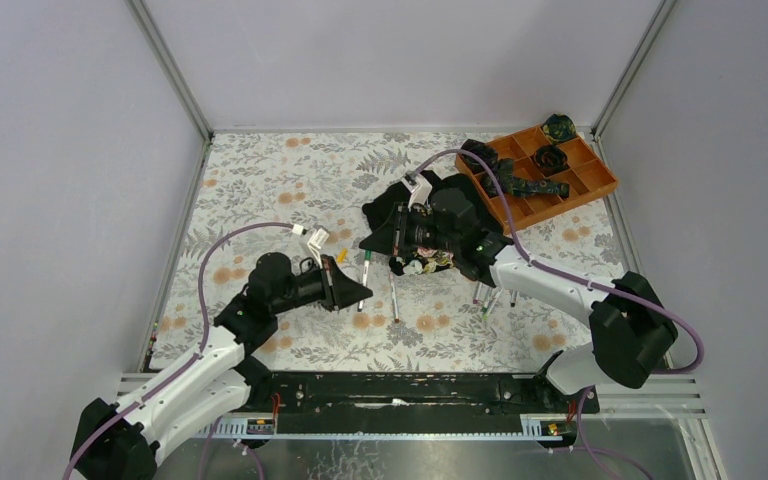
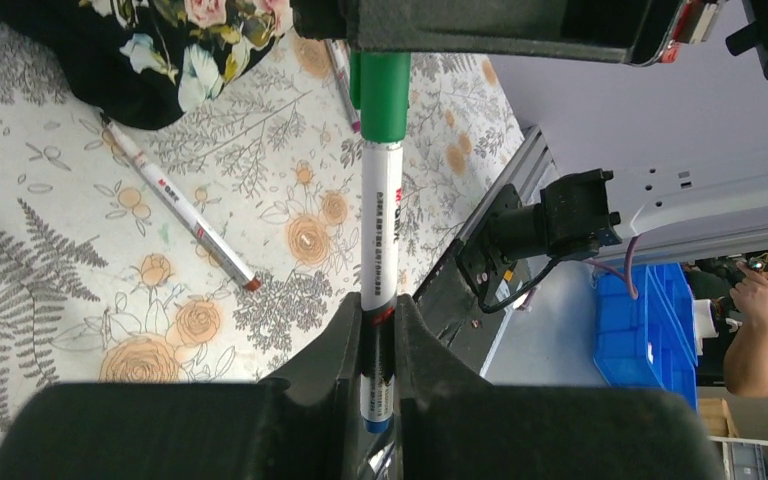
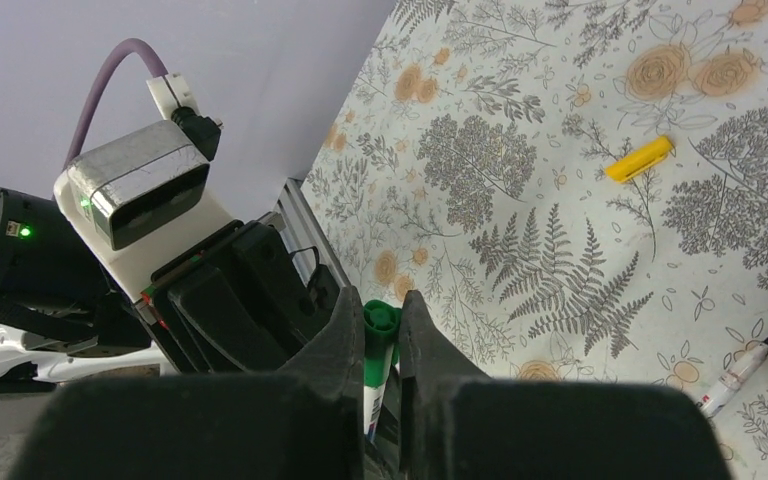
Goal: Insert the pens into the pen caps
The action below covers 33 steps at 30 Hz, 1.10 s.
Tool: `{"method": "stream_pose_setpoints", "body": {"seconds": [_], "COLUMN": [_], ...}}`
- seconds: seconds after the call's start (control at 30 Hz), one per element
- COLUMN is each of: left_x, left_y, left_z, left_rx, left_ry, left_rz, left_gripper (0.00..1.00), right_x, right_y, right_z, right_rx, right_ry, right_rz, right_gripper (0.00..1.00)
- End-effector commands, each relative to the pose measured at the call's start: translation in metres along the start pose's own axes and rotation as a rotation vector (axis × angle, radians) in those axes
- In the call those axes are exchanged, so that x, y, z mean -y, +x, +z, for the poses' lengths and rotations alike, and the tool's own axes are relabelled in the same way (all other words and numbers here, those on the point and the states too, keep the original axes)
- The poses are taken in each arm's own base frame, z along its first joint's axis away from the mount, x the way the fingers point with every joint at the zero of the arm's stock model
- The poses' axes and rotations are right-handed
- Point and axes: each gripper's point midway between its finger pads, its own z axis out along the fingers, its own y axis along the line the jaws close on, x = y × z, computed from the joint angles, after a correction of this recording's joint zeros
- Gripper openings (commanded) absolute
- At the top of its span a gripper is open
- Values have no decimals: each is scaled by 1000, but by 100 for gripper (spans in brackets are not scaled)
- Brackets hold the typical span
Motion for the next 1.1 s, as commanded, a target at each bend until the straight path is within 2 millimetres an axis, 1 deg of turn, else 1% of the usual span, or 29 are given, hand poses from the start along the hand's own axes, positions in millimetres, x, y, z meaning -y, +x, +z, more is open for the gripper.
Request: {"method": "stream_pose_setpoints", "body": {"seconds": [0.0, 0.2, 0.3, 0.37, 0.43, 0.5, 0.57, 0.63, 0.7, 0.73, 0.83, 0.87, 0.93, 1.03, 1.07], "left_x": [25, 34, 36, 39, 40, 42, 43, 43, 41, 39, 35, 34, 32, 31, 31], "left_y": [-54, -76, -88, -95, -101, -104, -103, -94, -81, -73, -51, -46, -36, -27, -26], "left_z": [-1, -4, -8, -12, -16, -18, -17, -14, -11, -10, -8, -8, -8, -9, -9], "left_rx": [177, 254, 301, 331, 349, 355, 338, 298, 243, 215, 140, 124, 96, 75, 72], "left_ry": [28, 23, 4, 4, 6, 12, 26, 43, 68, 77, 108, 116, 126, 136, 139], "left_rz": [81, 110, 123, 128, 132, 136, 157, 180, 181, 177, 157, 149, 136, 125, 123], "left_gripper": [0, 0, 0, 0, 0, 0, 0, 0, 0, 0, 0, 0, 0, 0, 0], "right_x": [-17, -25, -25, -21, -18, -15, -19, -26, -35, -39, -49, -53, -57, -62, -62], "right_y": [51, 103, 133, 150, 165, 168, 159, 137, 104, 87, 35, 22, 0, -17, -19], "right_z": [-6, -4, -6, -10, -15, -18, -21, -20, -21, -22, -31, -34, -38, -38, -37], "right_rx": [-138, -244, -307, -345, -384, -398, -367, -296, -193, -131, 53, 99, 163, 193, 195], "right_ry": [-60, -72, -69, -61, -48, -32, -21, 5, 38, 61, 121, 130, 164, 201, 206], "right_rz": [26, 71, 98, 109, 111, 107, 86, 39, -13, -32, -87, -104, -137, -169, -174], "right_gripper": [0, 0, 0, 0, 0, 0, 0, 1, 14, 23, 57, 63, 69, 70, 70]}}
